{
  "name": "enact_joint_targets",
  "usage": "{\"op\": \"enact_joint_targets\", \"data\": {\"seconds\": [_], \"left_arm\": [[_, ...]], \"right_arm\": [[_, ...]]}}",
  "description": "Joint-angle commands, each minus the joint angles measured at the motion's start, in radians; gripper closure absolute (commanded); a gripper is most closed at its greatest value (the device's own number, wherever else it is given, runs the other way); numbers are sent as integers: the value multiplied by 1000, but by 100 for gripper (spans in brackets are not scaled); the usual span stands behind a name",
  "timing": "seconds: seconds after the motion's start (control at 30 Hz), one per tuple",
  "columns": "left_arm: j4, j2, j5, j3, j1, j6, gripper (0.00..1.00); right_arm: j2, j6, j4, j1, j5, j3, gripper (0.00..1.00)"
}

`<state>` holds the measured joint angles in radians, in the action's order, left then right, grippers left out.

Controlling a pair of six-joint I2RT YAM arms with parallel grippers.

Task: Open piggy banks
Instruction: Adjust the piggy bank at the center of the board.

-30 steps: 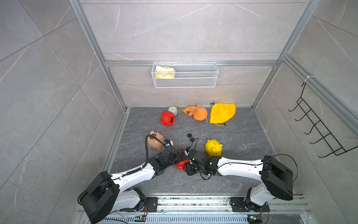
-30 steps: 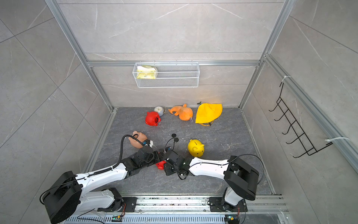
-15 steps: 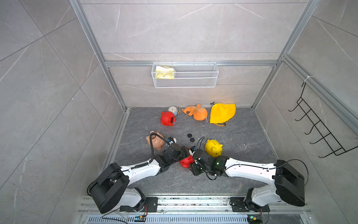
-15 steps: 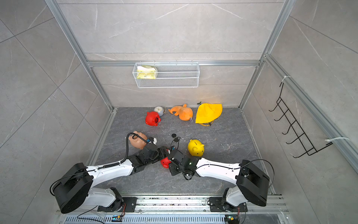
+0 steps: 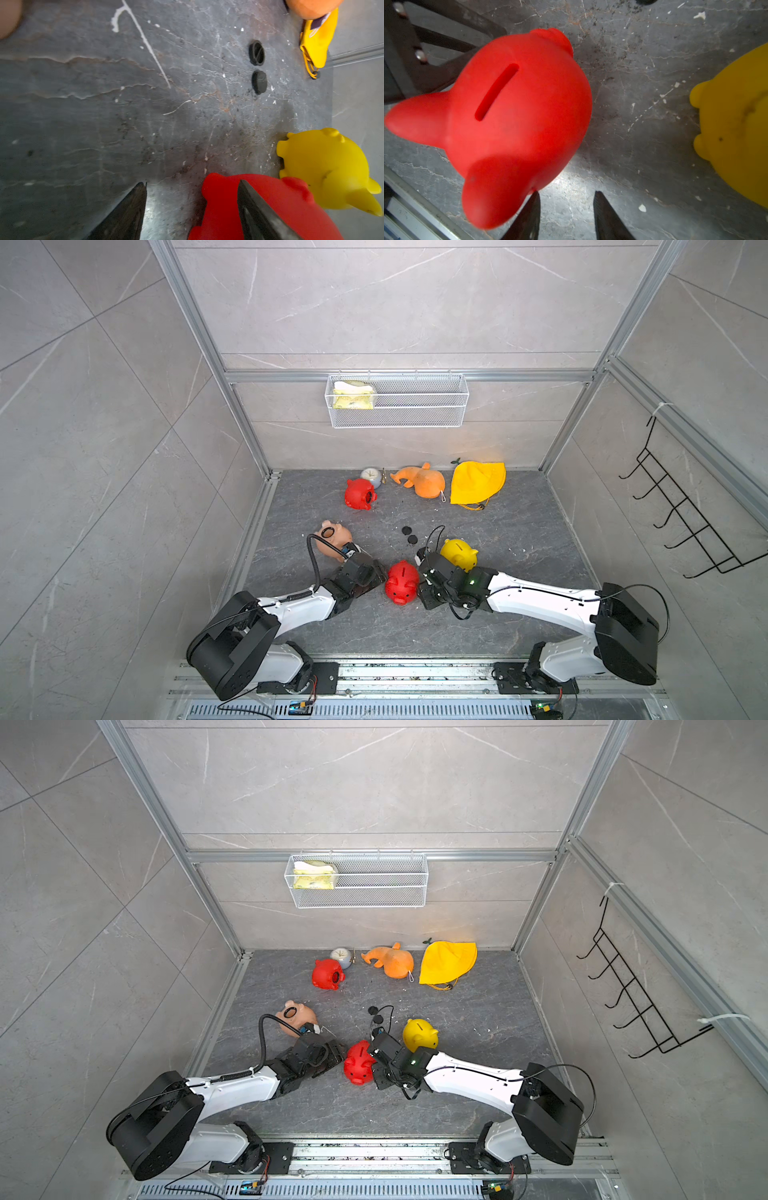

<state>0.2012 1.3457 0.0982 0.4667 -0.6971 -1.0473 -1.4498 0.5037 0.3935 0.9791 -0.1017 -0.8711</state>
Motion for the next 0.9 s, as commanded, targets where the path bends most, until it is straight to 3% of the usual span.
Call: {"op": "enact_joint_targets", "data": {"seconds": [0.0, 0.27, 0.43, 0.73, 0.87], "left_arm": [[-40, -65, -3, 16, -4, 24, 24], [-142, -172, 49, 57, -47, 67, 1], [-144, -146, 102, 93, -116, 75, 0], [-44, -58, 108, 74, -120, 109, 1], [-5, -29, 132, 45, -102, 106, 10]], "right_arm": [[-30, -7, -1, -5, -19, -25, 56], [-60, 23, -43, -11, -13, -11, 57], [-110, 61, -169, -12, 80, -9, 60], [-124, 82, -213, -11, 103, -7, 61], [-97, 86, -209, -12, 102, 9, 61]]}}
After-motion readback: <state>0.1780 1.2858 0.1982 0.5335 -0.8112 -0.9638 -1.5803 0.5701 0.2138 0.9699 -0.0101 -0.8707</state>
